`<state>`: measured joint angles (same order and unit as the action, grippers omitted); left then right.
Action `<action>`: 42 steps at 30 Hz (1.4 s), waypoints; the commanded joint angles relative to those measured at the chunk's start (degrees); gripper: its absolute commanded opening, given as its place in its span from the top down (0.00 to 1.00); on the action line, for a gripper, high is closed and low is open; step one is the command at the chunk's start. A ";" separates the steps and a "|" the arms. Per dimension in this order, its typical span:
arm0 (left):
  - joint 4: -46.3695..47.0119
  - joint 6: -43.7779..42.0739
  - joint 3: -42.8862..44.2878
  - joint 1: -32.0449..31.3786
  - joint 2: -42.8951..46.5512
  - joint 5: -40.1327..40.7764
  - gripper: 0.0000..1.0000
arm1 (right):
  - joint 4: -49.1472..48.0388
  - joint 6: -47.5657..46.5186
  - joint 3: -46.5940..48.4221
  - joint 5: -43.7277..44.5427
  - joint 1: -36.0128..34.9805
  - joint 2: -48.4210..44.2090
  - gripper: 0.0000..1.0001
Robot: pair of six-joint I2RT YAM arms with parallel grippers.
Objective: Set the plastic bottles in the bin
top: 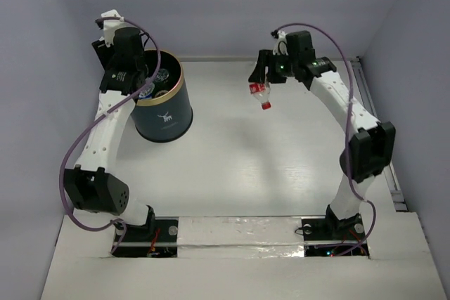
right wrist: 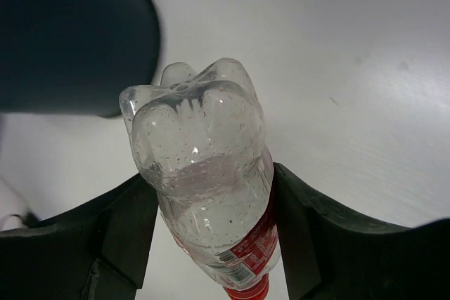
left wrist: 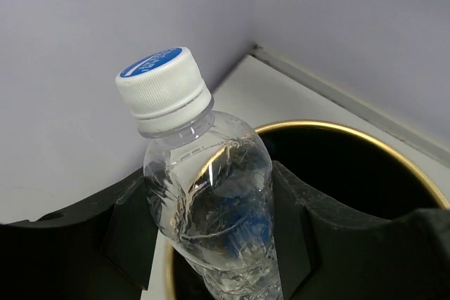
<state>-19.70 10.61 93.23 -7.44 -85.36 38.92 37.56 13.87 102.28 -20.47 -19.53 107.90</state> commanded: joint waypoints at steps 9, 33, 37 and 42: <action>9.96 -7.55 -10.96 -1.87 7.49 0.82 0.09 | -36.38 26.37 0.02 -8.71 -8.85 -11.48 0.40; 0.81 18.04 -1.14 -1.87 23.05 -25.30 0.01 | -38.99 42.11 48.50 16.79 -26.61 27.78 0.01; 0.10 18.21 2.56 -1.87 23.40 -24.41 0.01 | -35.71 39.66 47.86 15.46 -26.61 26.68 0.00; 2.56 19.45 3.71 -1.87 23.84 -27.57 0.01 | -37.03 33.09 37.74 15.28 -26.61 17.45 0.00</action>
<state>-19.92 28.69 95.00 -9.28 -62.35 13.76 2.50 52.23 142.08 -5.78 -46.48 133.86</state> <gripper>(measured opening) 0.989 0.994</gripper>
